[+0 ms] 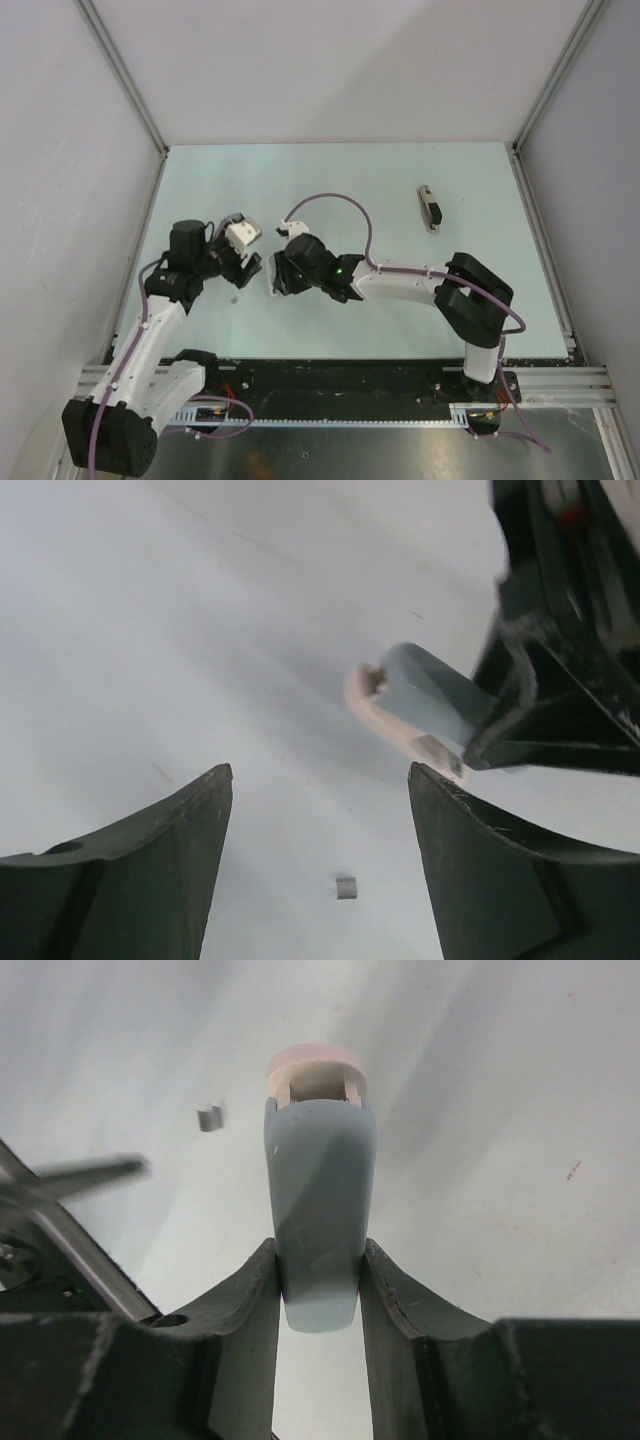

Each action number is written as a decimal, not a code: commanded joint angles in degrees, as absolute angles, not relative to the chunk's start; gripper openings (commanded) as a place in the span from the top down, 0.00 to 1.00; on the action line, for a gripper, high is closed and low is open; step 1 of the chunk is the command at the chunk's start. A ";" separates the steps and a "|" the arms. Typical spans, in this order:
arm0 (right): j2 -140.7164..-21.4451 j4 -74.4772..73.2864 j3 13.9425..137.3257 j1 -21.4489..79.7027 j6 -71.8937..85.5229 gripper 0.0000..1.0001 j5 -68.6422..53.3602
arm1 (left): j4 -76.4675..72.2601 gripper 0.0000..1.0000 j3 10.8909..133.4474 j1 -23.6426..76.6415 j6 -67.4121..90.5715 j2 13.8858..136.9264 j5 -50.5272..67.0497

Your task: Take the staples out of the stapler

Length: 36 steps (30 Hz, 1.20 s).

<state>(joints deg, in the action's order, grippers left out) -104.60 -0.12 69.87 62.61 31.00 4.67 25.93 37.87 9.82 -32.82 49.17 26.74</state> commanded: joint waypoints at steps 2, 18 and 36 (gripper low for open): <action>-108.26 -12.84 76.43 62.86 29.36 1.00 6.31 | 26.11 0.23 46.19 1.77 -21.76 52.95 32.85; -129.65 -31.95 103.92 67.66 31.21 0.76 7.40 | 23.65 0.22 50.15 -5.71 -8.06 61.57 25.87; -115.24 -28.10 99.29 62.82 31.22 0.31 5.92 | 21.35 0.21 50.93 -5.70 -5.55 64.28 21.69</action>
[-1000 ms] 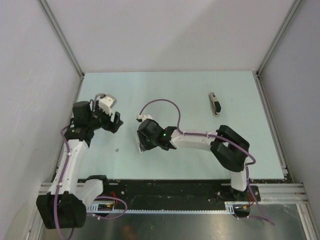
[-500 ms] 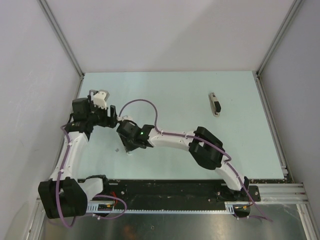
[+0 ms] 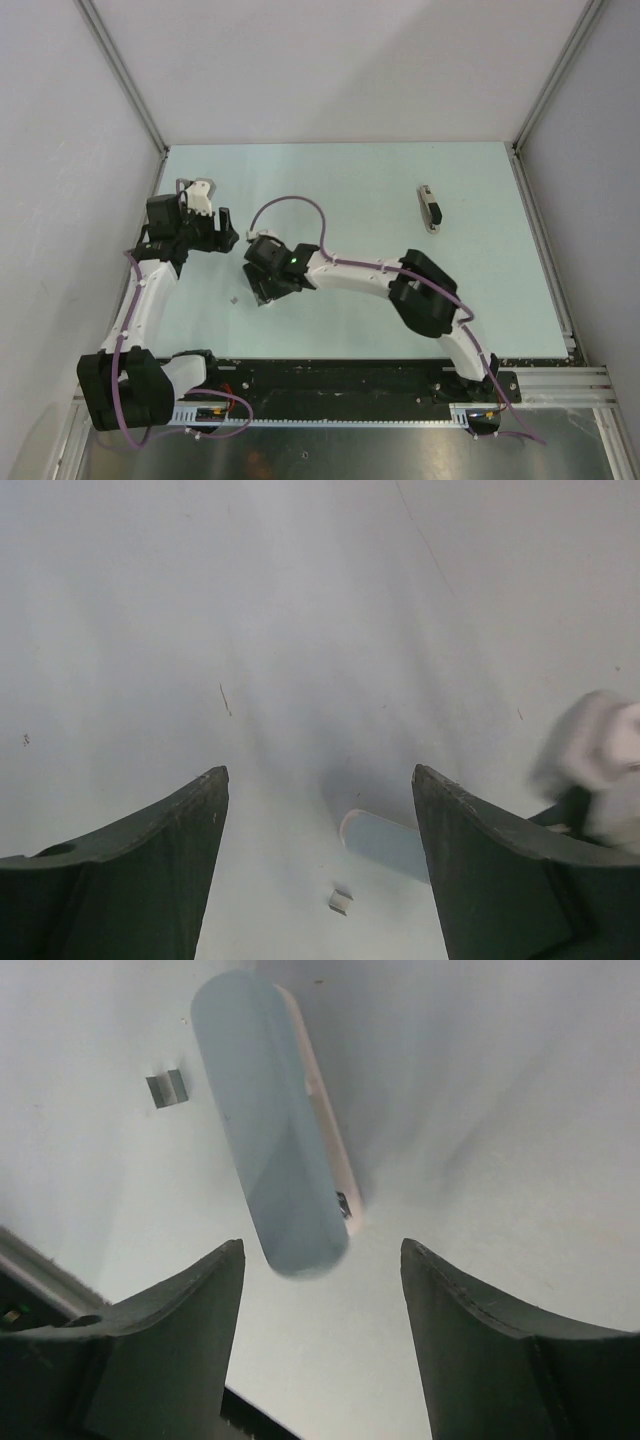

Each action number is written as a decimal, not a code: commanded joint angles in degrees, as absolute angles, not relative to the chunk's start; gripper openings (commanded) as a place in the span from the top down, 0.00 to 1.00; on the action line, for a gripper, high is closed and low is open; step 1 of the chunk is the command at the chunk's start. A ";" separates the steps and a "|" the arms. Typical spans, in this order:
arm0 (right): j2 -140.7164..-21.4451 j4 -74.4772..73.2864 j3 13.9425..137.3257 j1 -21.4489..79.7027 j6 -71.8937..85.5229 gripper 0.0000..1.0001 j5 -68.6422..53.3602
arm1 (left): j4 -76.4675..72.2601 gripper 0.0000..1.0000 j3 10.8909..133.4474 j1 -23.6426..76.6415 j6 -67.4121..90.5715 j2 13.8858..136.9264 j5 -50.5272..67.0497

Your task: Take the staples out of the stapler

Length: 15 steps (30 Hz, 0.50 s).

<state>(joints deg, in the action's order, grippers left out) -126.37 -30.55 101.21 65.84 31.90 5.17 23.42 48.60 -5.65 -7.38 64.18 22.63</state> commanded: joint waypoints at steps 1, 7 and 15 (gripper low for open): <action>-113.03 -28.16 98.21 61.38 30.73 0.30 6.70 | 21.31 0.21 51.13 -5.71 -5.68 64.40 21.52; -99.74 -28.67 89.33 44.67 26.59 0.14 12.15 | 21.33 0.16 51.58 -3.96 -6.69 65.17 19.66; -97.60 -31.70 84.87 19.17 21.16 0.08 22.11 | 21.26 0.13 51.18 2.13 -9.01 66.15 15.91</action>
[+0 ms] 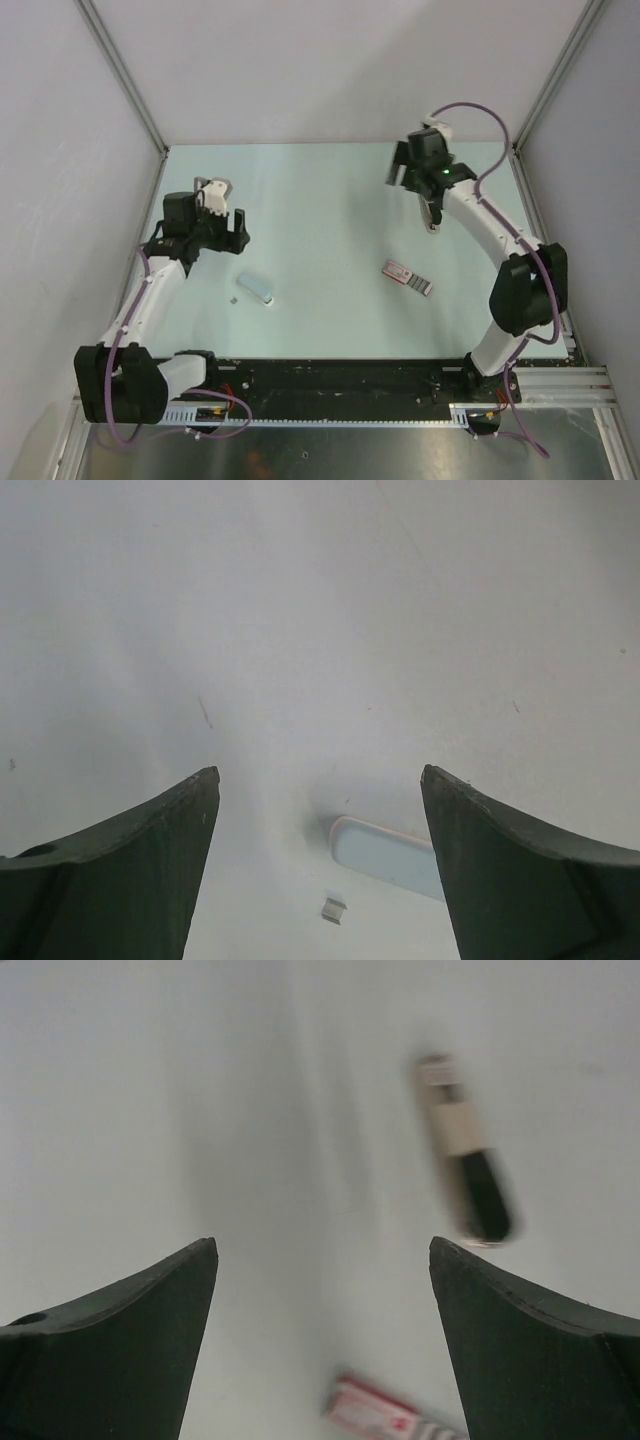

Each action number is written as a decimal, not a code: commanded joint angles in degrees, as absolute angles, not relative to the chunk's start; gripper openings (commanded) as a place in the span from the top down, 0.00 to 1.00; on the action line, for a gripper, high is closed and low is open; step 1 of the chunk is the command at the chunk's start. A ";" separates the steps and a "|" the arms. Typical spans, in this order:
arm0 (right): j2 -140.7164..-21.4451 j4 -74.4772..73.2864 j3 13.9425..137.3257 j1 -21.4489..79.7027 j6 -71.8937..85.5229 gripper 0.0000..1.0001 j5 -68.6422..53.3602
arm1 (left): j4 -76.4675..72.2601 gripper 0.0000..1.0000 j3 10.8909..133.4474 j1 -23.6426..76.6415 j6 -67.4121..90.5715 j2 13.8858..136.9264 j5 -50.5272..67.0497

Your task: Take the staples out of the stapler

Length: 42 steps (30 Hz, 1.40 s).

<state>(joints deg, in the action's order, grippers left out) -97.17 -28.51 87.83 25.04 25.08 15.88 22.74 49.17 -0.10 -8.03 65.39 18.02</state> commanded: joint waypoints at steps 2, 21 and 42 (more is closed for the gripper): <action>-98.91 -31.24 84.26 15.47 20.43 0.08 23.15 | 21.27 0.12 51.47 2.62 -9.37 66.77 15.67; -114.94 -25.96 86.48 11.05 18.15 0.13 21.18 | 21.28 0.07 50.68 4.34 -13.00 67.18 19.93; -117.16 -24.72 88.49 14.24 17.33 0.48 18.35 | 21.35 0.06 49.62 6.27 -13.21 66.36 18.57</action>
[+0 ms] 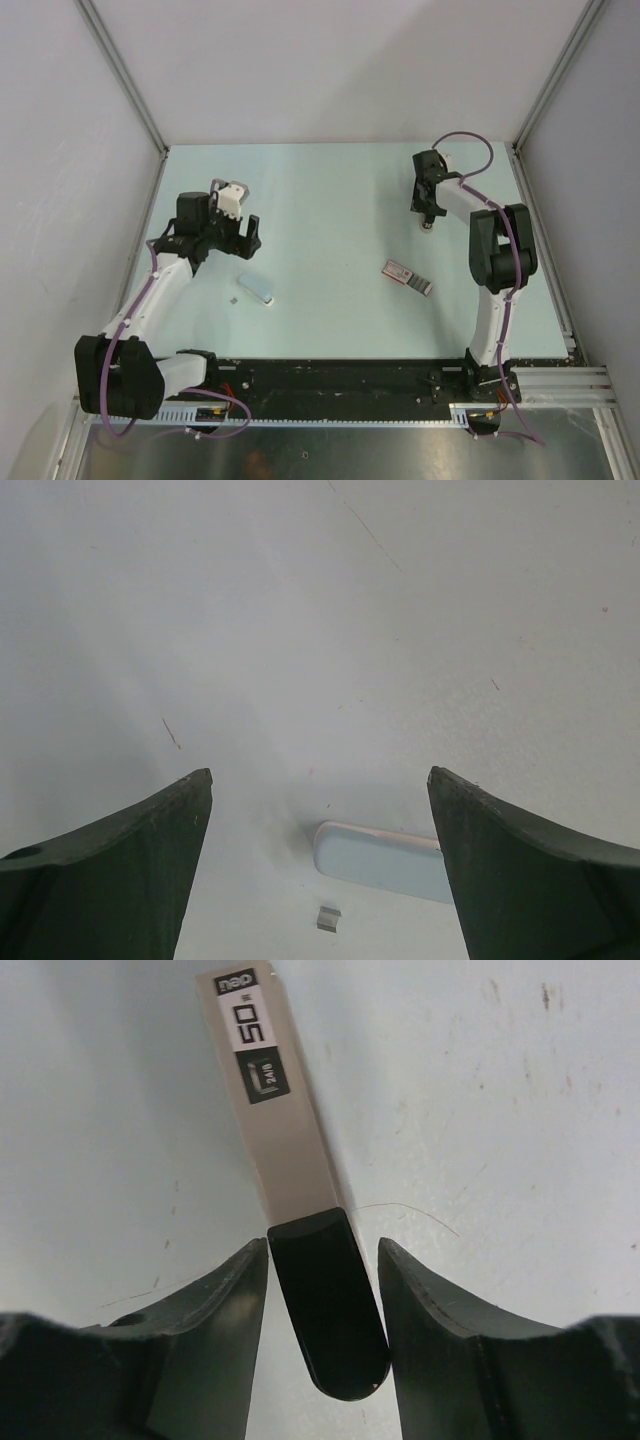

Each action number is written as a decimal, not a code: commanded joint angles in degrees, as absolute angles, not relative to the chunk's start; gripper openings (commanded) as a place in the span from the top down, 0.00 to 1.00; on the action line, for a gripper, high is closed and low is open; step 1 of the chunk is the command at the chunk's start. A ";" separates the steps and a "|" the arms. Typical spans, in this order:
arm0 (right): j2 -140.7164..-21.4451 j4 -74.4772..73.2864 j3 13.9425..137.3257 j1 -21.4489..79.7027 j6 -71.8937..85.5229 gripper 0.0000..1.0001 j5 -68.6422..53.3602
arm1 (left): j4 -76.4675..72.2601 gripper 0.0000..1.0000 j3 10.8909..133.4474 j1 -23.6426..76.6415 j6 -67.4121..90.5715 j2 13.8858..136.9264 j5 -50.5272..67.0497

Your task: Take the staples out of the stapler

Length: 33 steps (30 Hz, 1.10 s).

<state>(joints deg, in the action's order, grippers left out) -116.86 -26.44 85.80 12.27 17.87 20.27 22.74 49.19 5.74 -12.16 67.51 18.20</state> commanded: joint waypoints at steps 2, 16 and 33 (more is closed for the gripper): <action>-117.47 -24.81 89.23 15.34 17.30 0.49 18.69 | 21.36 0.06 49.76 6.34 -12.75 66.58 18.35; -121.18 -27.73 92.50 16.34 19.78 0.91 18.65 | 21.31 0.05 48.19 6.64 -13.36 66.23 19.96; -101.81 -8.45 81.02 37.43 38.48 1.00 6.37 | 18.96 0.07 50.94 11.19 -16.14 74.64 38.27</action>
